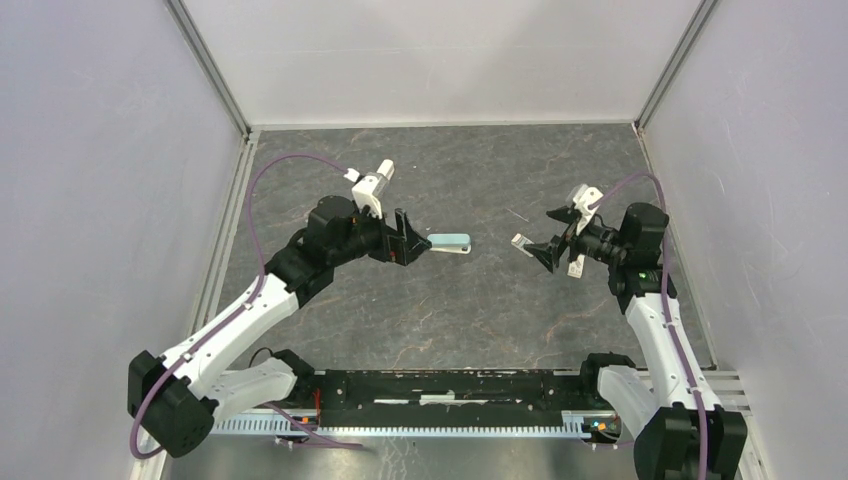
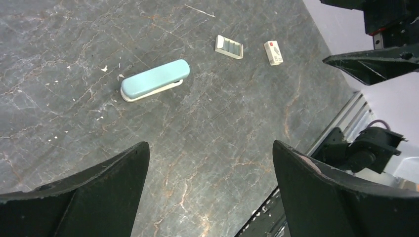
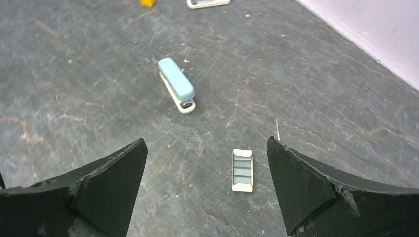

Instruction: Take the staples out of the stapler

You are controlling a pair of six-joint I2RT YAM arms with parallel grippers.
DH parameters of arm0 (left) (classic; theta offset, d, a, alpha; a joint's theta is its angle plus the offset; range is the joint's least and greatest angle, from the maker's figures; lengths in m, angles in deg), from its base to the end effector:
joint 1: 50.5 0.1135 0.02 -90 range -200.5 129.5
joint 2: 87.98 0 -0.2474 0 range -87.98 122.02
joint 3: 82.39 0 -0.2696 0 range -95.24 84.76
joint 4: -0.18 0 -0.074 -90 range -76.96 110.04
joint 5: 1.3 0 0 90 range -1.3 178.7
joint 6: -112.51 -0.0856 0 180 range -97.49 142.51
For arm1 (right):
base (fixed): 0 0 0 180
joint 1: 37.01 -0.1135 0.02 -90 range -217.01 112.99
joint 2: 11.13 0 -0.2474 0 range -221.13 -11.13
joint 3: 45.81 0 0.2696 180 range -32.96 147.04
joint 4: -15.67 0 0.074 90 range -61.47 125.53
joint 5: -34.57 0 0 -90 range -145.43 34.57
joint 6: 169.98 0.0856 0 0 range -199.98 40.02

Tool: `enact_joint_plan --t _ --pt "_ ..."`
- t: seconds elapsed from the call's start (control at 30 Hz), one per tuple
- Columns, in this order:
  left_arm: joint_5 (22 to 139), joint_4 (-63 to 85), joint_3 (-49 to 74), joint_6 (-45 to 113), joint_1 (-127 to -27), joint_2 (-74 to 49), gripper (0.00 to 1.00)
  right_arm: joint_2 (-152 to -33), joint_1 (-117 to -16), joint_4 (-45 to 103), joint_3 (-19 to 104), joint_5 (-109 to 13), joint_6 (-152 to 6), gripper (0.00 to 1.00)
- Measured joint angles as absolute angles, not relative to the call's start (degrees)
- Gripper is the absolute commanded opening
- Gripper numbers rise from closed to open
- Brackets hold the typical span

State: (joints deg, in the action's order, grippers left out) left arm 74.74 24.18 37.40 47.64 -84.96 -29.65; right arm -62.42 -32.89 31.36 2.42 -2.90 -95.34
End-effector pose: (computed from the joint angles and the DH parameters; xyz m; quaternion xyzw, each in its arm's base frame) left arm 0.2399 -0.1896 0.2738 0.1346 0.8152 -0.3629 0.4308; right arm 0.2581 0.0495 0.2516 -0.3279 0.7002 0.2662 0.5757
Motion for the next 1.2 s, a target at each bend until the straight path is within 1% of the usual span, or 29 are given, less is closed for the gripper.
enact_joint_plan --t 0.2,0.33,0.47,0.67,0.87,1.03,1.2 --pt "76.3 25.6 33.6 41.3 -88.5 -23.9 1.00 -62.5 -33.3 38.9 2.4 3.5 -107.9 0.98" --pt "76.3 28.2 30.1 35.7 -90.1 -19.7 1.00 -62.7 -33.5 42.4 2.5 5.1 -112.4 0.98" --pt "75.6 30.2 27.2 30.5 -90.4 -18.4 1.00 -63.0 -33.5 45.1 2.6 5.6 -115.5 0.98" --pt "72.9 29.6 26.3 24.3 -90.4 -18.0 1.00 -63.0 -33.5 46.7 2.9 5.8 -117.3 0.98" --pt "71.4 29.3 24.6 20.6 -90.4 -14.9 1.00 -63.0 -33.6 47.1 3.2 5.8 -117.6 0.98" --pt "71.0 29.4 20.7 19.4 -90.4 -11.2 1.00 -62.9 -33.7 47.1 3.4 5.6 -117.6 0.98" --pt "66.9 31.0 14.6 16.1 -90.4 -5.9 1.00 -62.9 -33.9 47.2 3.4 5.3 -117.6 0.98"
